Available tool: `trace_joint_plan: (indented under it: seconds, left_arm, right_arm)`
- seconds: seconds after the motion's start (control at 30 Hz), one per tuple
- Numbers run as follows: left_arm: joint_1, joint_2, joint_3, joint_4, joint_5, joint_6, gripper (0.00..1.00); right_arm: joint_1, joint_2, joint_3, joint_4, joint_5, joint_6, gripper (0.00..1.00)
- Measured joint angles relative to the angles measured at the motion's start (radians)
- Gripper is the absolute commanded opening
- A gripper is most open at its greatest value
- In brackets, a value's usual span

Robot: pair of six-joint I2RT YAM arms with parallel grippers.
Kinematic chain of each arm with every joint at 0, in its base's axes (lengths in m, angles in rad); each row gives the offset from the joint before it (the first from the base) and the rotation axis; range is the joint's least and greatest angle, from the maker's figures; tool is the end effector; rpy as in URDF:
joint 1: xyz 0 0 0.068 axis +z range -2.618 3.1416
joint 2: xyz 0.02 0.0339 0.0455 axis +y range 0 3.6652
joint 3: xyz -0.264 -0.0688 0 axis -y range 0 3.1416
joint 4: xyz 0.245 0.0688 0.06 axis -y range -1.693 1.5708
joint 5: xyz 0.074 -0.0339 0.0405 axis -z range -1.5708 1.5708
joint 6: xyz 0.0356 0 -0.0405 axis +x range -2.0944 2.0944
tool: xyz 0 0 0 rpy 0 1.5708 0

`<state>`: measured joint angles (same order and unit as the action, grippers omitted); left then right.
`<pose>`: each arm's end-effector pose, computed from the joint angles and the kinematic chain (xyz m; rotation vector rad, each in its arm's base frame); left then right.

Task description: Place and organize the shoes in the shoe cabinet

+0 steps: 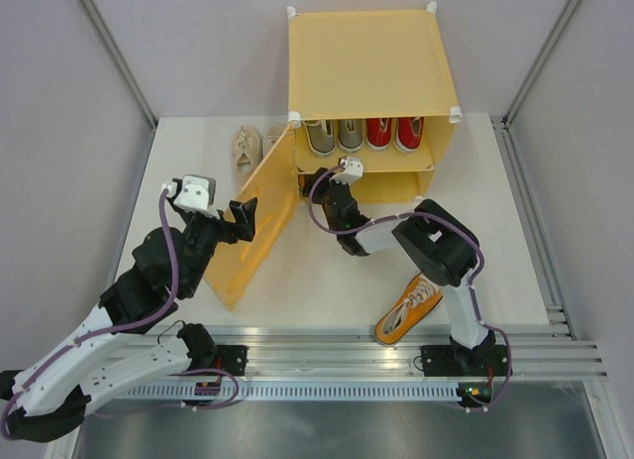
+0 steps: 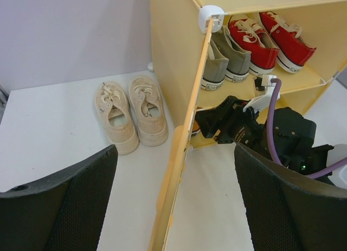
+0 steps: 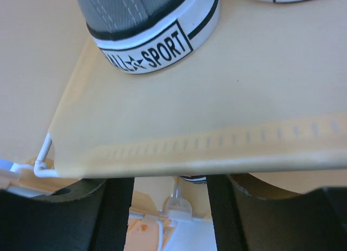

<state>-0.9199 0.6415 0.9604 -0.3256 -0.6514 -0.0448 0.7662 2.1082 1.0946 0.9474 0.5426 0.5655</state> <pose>0.0927 -0.0861 0.4046 0.1797 1.5710 -0.2422 0.3297 0.2918 0.1572 0.2550 1.6391 0.5769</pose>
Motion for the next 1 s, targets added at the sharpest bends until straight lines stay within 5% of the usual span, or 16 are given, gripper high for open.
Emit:
trace_joint_plan:
  seconds: [0.6, 1.0]
  left_arm:
    - [0.000, 0.000, 0.002, -0.002, 0.026, 0.000, 0.90]
    - [0.000, 0.000, 0.003, -0.006, 0.034, -0.001, 0.90]
  right_arm:
    - [0.011, 0.113, 0.127, -0.056, 0.045, 0.041, 0.63]
    - [0.018, 0.146, 0.138, -0.028, 0.105, 0.075, 0.28]
